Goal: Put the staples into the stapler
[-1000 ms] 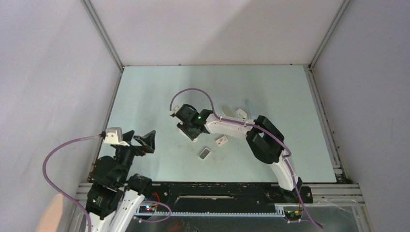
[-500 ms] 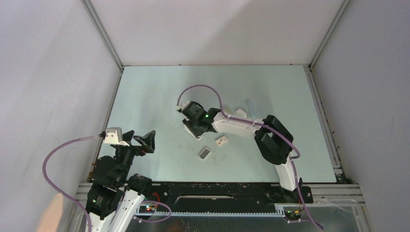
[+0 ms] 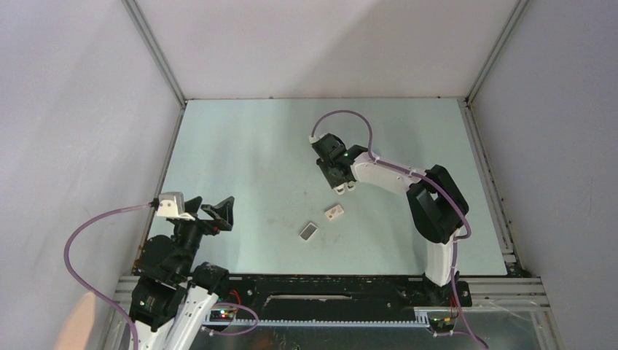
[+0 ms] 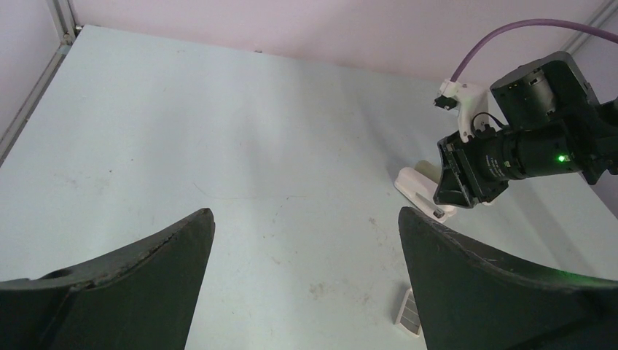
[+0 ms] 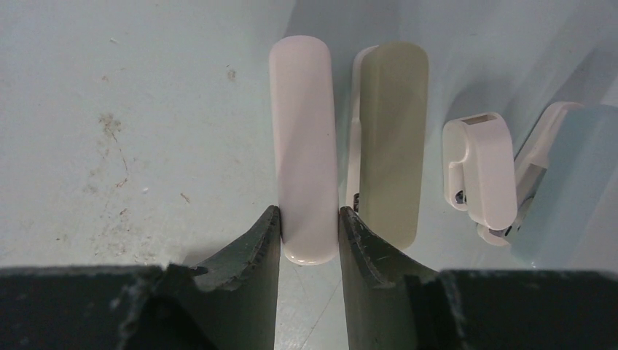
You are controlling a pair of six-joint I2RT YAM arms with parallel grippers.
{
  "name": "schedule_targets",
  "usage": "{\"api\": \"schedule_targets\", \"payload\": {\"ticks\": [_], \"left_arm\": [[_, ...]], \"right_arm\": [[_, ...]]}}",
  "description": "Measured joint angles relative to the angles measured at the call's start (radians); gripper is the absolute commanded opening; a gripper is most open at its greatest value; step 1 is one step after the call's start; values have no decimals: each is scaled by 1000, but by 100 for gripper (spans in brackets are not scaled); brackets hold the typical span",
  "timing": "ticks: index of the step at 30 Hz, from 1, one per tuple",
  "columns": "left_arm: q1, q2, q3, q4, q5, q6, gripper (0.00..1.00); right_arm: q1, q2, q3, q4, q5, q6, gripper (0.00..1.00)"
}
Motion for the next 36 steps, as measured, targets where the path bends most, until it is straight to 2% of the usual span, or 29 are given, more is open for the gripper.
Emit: {"api": "schedule_targets", "payload": {"ticks": [7, 14, 19, 26, 32, 36], "left_arm": [[0, 0, 0, 0, -3, 0, 100], [2, 0, 0, 0, -10, 0, 100], [2, 0, 0, -1, -27, 0, 100], [2, 1, 21, -31, -35, -1, 100], [3, 5, 172, -72, -55, 0, 100], [3, 4, 259, -94, -82, 8, 100]], "right_arm": [[-6, 0, 0, 5, 0, 4, 46], [-5, -14, 0, 6, 1, 18, 56], [0, -123, -21, -9, 34, 41, 66], [9, -544, -123, -70, 174, 97, 79], [10, -968, -169, -166, 323, 169, 99], [9, -1198, -179, -260, 395, 208, 99]]}}
